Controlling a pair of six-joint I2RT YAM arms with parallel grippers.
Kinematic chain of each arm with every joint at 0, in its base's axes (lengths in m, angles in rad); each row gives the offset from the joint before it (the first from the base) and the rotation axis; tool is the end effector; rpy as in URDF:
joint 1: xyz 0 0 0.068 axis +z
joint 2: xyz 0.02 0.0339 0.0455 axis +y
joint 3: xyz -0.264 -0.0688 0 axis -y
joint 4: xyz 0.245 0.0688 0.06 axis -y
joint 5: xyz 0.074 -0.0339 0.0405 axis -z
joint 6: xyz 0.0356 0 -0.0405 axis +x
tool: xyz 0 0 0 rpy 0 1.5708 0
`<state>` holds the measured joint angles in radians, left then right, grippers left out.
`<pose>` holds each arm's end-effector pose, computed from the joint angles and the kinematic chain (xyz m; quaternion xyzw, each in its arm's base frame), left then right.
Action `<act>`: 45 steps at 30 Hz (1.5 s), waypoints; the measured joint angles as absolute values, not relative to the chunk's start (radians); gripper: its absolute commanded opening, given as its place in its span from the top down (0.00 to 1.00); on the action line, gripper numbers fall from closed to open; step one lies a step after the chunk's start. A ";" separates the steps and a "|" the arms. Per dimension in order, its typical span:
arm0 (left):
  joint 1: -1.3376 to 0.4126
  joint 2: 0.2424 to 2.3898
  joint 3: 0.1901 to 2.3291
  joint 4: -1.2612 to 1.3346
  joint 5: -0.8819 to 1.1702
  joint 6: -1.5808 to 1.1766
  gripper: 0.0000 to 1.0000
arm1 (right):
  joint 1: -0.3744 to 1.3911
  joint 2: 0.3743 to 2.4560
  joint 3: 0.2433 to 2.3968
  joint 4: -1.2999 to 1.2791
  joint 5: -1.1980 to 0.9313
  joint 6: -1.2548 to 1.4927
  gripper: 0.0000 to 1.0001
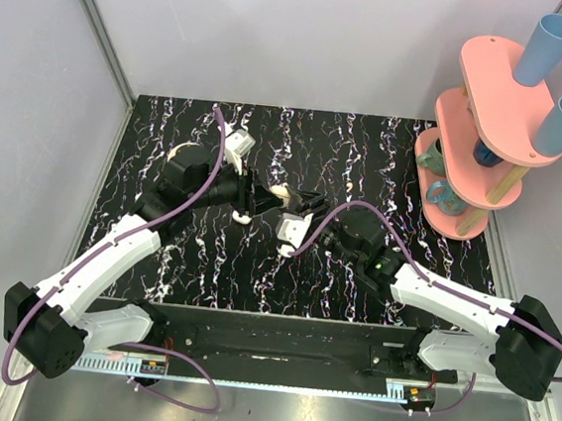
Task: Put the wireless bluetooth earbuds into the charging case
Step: Pass from the right arm to the left
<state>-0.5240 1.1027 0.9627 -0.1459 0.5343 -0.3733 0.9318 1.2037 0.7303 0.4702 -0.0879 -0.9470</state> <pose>0.2093 -0.1419 0.3448 0.2159 0.7581 -0.4411 0.4290 0.1646 0.2267 0.3013 -0.5894 0.3926 0.0258 0.7055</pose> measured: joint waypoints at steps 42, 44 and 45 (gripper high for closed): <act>-0.532 1.114 0.962 -0.123 0.536 -0.362 1.00 | 0.935 1.205 0.728 0.485 -0.070 -0.941 0.44; -0.532 1.114 0.957 -0.110 0.546 -0.354 1.00 | 0.935 1.203 0.725 0.495 -0.068 -0.924 0.32; -0.532 1.114 0.955 -0.103 0.548 -0.346 1.00 | 0.935 1.201 0.725 0.494 -0.067 -0.912 0.21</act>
